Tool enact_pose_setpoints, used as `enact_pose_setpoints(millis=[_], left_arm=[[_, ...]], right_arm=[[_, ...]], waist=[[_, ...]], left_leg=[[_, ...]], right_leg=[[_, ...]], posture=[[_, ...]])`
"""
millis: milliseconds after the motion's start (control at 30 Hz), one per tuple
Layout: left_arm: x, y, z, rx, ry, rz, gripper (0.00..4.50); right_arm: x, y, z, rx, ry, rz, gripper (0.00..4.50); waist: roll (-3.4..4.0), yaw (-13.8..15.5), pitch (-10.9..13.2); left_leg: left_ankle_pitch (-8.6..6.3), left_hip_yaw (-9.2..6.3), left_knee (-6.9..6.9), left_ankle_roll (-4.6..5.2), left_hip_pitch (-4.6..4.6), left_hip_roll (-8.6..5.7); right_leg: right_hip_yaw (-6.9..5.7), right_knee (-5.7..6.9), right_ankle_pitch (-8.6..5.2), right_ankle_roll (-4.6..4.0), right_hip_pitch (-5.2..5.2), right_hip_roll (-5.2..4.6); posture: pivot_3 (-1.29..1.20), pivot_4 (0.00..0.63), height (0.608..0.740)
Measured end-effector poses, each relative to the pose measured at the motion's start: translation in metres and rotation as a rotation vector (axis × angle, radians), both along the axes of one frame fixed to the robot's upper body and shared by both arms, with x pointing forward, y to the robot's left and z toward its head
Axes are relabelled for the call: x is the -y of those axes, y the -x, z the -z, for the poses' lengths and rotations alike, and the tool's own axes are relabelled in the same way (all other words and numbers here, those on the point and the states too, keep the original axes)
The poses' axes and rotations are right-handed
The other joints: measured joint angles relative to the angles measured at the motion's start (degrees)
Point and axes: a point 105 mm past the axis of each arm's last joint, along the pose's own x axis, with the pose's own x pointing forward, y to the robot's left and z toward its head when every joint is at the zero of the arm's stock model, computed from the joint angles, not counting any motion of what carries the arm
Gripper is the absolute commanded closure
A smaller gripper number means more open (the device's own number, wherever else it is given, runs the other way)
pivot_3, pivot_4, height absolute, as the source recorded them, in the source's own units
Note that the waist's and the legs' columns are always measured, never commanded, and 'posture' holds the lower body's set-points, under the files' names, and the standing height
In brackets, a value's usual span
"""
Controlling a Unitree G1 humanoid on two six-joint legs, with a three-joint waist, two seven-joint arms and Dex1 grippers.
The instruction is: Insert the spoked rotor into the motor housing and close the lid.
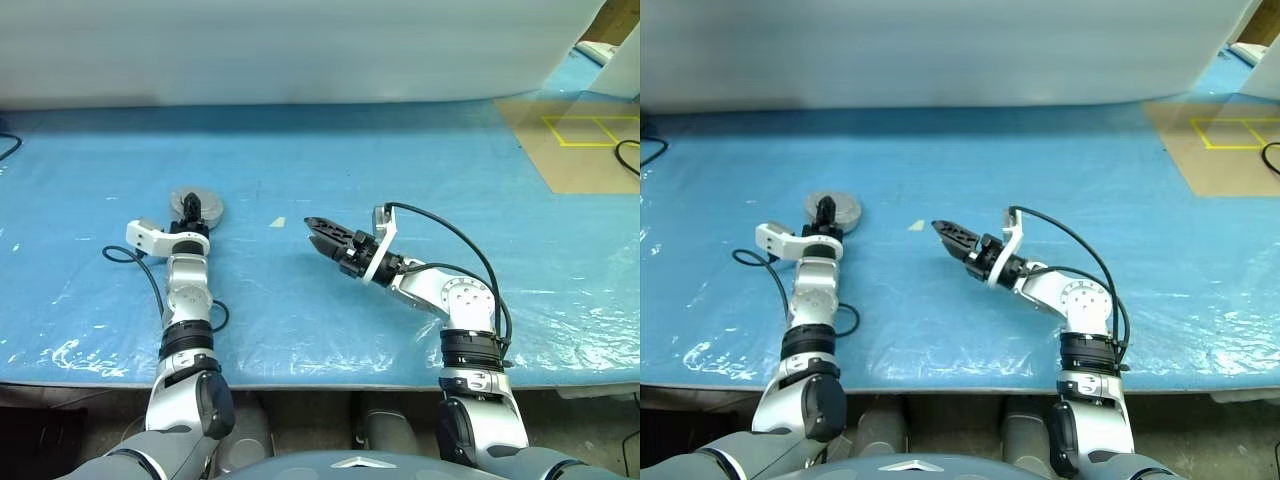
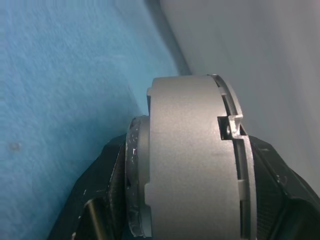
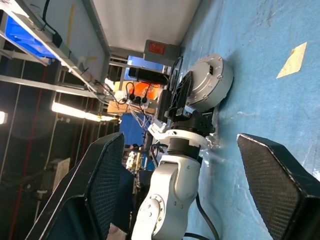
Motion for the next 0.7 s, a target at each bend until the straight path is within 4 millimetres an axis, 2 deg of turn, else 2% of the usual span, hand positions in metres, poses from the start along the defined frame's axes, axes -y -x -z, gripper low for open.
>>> enact_pose_setpoints(millis=[700], left_arm=[[-0.0025,0.0014,0.0019,-0.001,-0.025,-0.030,1.59]], right_arm=[[-0.0034,0.0015,0.0021,0.005,0.012,-0.014,0.73]], waist=[[0.00,-0.2,0.0]], left_leg=[[0.00,0.00,0.06,0.00,0.03,0.00]], right_leg=[[0.00,-0.02,0.04,-0.09,0.04,-0.01]], posture=[[0.00,0.150,0.740]])
